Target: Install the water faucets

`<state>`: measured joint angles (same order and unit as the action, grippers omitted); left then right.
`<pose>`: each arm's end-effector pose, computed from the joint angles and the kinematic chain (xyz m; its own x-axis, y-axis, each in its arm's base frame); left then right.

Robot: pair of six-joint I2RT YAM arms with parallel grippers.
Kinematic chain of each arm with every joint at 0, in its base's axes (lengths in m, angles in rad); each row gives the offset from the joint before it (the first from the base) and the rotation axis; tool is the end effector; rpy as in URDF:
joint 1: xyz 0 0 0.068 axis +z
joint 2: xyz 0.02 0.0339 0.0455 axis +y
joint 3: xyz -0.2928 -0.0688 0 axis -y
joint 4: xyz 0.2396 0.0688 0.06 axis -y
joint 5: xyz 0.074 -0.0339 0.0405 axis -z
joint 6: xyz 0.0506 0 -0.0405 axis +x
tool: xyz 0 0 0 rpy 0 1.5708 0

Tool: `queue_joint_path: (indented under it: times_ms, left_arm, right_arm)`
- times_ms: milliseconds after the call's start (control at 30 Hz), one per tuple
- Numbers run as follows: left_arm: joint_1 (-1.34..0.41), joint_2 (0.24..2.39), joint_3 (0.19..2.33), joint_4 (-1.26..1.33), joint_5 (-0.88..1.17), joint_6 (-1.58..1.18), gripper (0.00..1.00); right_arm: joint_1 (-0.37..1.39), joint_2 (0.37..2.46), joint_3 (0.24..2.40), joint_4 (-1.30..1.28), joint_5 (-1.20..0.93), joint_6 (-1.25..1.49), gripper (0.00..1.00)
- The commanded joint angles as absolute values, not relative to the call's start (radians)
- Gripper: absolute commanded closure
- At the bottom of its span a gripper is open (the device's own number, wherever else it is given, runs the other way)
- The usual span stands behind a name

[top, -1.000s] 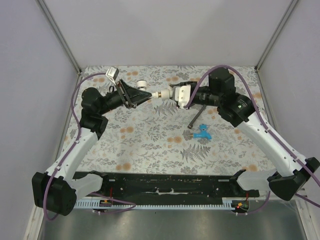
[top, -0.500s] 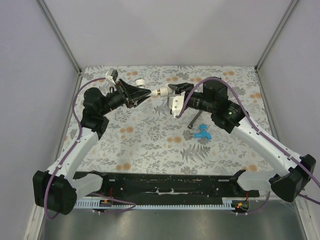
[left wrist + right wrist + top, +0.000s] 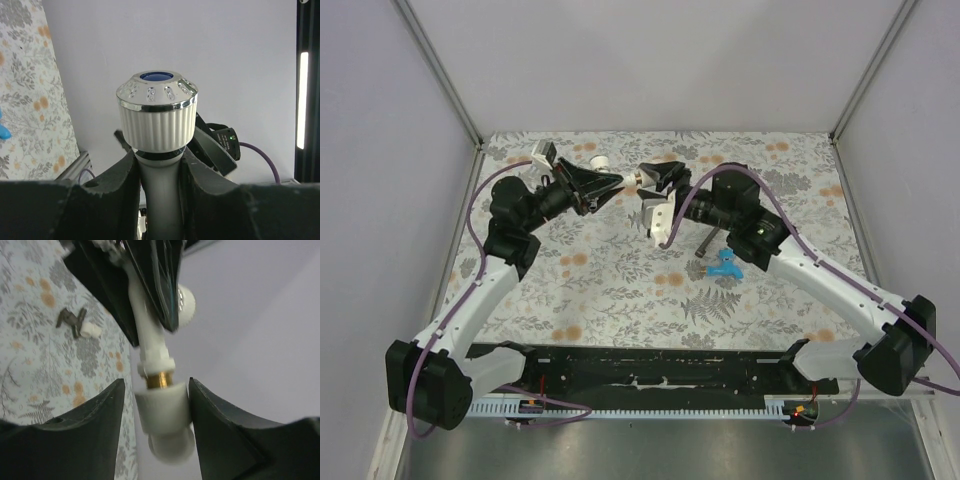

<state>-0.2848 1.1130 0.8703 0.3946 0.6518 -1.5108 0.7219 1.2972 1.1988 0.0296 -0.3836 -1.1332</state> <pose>0.2318 -0.0998 0.3941 -0.7887 -0.5960 -0.1509 0.1929 -0.0068 -0.9812 0.2170 0.2163 0.4233 0.7870 -0.4262 -0.4461 -0.4252 0.1492 -0.8927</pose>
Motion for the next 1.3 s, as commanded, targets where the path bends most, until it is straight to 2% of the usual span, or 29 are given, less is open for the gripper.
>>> queue_joint_path:
  times_ms: [0,300,533,667,1000,1267]
  left_arm:
    - [-0.321,1.094,0.890,0.508,0.663,-1.591,0.98]
    - [-0.321,1.077,0.896,0.456,0.657,-1.568,0.98]
    - [-0.319,1.074,0.885,0.413,0.634,-1.543,0.98]
    - [-0.319,1.066,0.891,0.382,0.627,-1.526,0.98]
    - [-0.314,1.045,0.885,0.339,0.615,-1.512,0.98]
    - [-0.316,1.037,0.890,0.324,0.626,-1.512,0.98]
  right_arm:
    - [0.805,1.336,1.192,0.055,-0.551,-1.129,0.39]
    - [0.808,1.341,1.198,0.041,-0.499,-1.166,0.39]
    - [0.808,1.302,1.224,-0.055,-0.384,-1.187,0.22]
    - [0.795,1.299,1.227,-0.089,-0.321,-1.200,0.20]
    - [0.753,1.292,1.229,-0.084,-0.261,-1.197,0.25]
    - [0.739,1.308,1.229,-0.064,-0.271,-1.200,0.36]
